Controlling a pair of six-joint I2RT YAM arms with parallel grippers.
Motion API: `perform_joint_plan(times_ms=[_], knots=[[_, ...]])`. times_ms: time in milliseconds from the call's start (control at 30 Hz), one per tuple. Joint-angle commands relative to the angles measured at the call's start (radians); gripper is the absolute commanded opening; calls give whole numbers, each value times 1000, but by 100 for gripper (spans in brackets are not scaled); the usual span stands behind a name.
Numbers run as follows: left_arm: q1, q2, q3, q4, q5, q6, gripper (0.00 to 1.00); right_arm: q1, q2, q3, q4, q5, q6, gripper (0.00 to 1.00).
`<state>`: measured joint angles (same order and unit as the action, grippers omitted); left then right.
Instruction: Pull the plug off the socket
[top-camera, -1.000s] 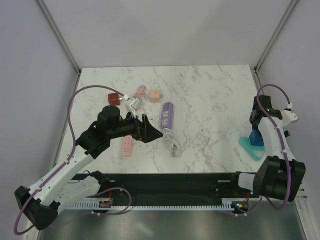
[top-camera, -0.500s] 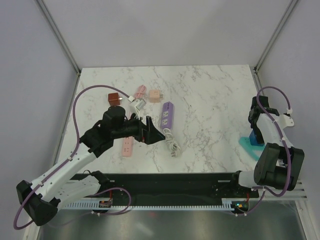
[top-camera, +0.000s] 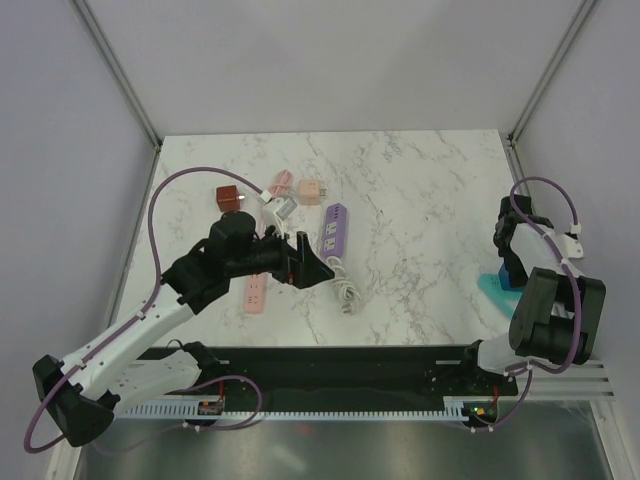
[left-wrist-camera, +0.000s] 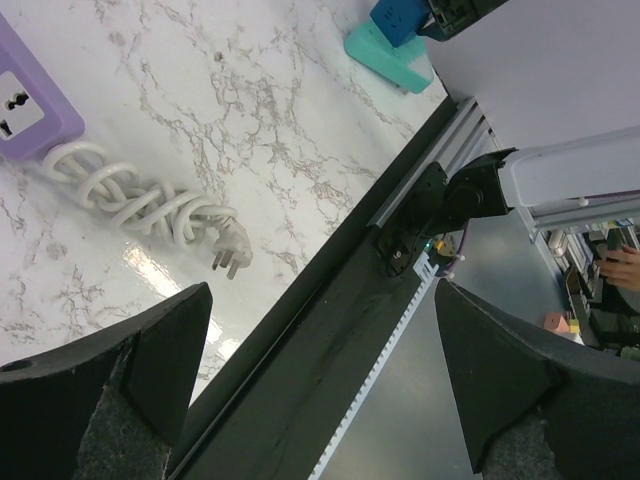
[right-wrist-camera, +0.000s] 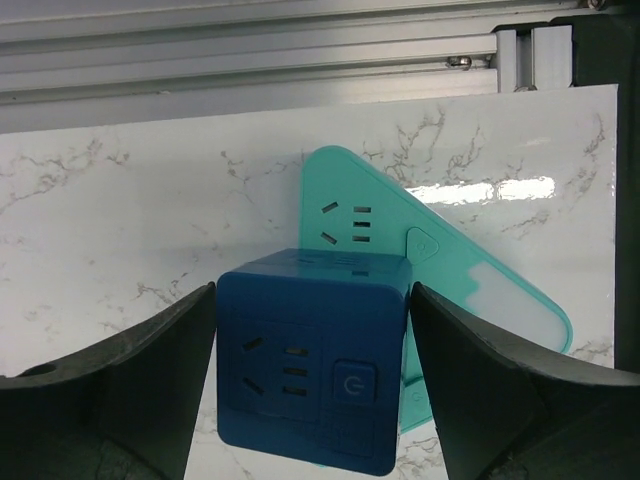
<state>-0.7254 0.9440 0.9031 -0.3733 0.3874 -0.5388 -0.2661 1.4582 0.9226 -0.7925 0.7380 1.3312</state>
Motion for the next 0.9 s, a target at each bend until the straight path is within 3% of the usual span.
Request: perform_joint_plan(times_ms=[0, 200, 233, 267, 367, 533, 600, 867], knots=[[-17, 3, 39, -7, -36, 7, 100, -5, 34, 1, 29, 0, 0, 84], [-42, 19, 40, 4, -62, -7, 100, 2, 51, -30, 88, -35, -99, 71], [-43, 24, 40, 8, -68, -10, 100, 10, 53, -27, 90, -35, -115, 64], [-46, 30, 37, 11, -70, -15, 100, 16, 60, -25, 91, -35, -127, 51], [-55, 42, 36, 30, -76, -23, 100, 56, 71, -11, 87, -31, -173, 32], [-65, 65, 46, 48, -84, -30, 100, 191, 71, -5, 88, -5, -202, 13], [-66, 78, 56, 48, -88, -33, 100, 259, 71, -2, 88, -3, -213, 0], [-71, 101, 63, 51, -130, -46, 100, 508, 93, 2, 110, -54, -247, 0]])
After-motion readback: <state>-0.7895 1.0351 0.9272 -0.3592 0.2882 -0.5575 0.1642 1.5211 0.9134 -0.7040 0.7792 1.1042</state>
